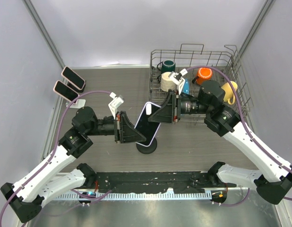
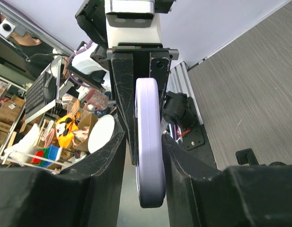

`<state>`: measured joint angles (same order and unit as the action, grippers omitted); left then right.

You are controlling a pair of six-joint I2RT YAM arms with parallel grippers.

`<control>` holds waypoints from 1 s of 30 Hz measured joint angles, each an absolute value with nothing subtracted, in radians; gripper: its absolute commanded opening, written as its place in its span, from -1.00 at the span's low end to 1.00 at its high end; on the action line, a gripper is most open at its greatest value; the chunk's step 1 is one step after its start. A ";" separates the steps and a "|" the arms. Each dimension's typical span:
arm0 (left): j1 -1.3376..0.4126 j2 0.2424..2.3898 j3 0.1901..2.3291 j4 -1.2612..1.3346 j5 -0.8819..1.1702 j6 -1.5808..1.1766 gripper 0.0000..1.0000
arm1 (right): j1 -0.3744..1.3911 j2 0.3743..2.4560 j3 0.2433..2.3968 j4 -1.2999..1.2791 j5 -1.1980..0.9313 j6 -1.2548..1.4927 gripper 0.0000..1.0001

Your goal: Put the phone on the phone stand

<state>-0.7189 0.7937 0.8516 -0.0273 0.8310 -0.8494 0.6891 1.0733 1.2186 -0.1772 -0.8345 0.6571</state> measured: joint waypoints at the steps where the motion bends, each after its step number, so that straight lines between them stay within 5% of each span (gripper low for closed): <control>1: -0.719 0.793 0.852 -0.028 0.832 -0.848 -1.00 | 0.686 1.073 1.219 -0.172 -0.837 0.661 -0.30; 6: -0.719 0.789 0.853 -0.021 0.846 -0.838 -1.00 | 0.682 1.074 1.210 -0.119 -0.861 0.704 -0.98; 8: -0.719 0.785 0.853 -0.022 0.848 -0.836 -1.00 | 0.681 1.074 1.201 -0.097 -0.868 0.714 -0.99; 10: -0.719 0.785 0.855 -0.027 0.847 -0.830 -0.31 | 0.681 1.073 1.200 -0.093 -0.865 0.709 -0.99; 11: -0.719 0.785 0.856 -0.032 0.844 -0.827 0.29 | 0.681 1.070 1.200 -0.098 -0.855 0.704 -0.99; 12: -0.719 0.786 0.867 -0.065 0.828 -0.815 0.68 | 0.681 1.064 1.200 -0.113 -0.836 0.686 -0.99; 14: -0.720 0.785 0.904 -0.154 0.764 -0.770 0.72 | 0.684 1.043 1.200 -0.169 -0.782 0.644 -0.99; 20: -0.727 0.720 0.982 -0.435 0.493 -0.683 0.26 | 0.683 0.918 1.200 -0.418 -0.474 0.485 -0.99; 30: -1.131 0.780 0.946 -0.610 -0.130 -0.700 0.33 | 0.679 0.818 1.200 -0.614 -0.294 0.348 -0.99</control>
